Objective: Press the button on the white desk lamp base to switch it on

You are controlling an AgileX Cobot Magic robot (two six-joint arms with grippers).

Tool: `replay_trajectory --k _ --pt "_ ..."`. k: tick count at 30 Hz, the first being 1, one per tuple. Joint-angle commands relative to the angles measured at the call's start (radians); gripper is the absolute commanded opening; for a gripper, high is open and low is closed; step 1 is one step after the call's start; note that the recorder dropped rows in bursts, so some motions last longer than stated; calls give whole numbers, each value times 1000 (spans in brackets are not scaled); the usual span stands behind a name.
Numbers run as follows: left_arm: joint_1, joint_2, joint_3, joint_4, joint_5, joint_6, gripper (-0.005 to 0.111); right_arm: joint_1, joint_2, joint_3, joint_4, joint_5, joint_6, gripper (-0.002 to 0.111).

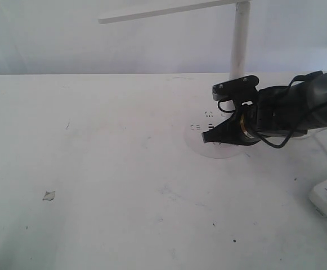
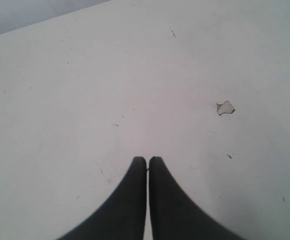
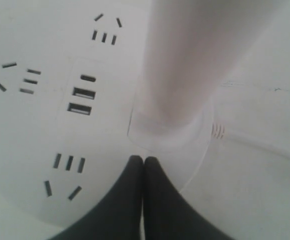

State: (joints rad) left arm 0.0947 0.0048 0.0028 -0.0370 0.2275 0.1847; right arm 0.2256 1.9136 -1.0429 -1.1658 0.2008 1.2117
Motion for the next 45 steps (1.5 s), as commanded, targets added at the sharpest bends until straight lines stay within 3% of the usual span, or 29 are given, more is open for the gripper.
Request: replay_trajectory --k 1,24,45 --pt "2 -5 -3 -5 -2 -1 1 -6 -1 18 -6 15 -2 0" --pt "2 -5 -3 -5 -2 -1 1 -6 -1 -1 -18 -22 -2 0" --pt "2 -5 -3 -5 -2 -1 1 -6 52 9 10 63 -2 0"
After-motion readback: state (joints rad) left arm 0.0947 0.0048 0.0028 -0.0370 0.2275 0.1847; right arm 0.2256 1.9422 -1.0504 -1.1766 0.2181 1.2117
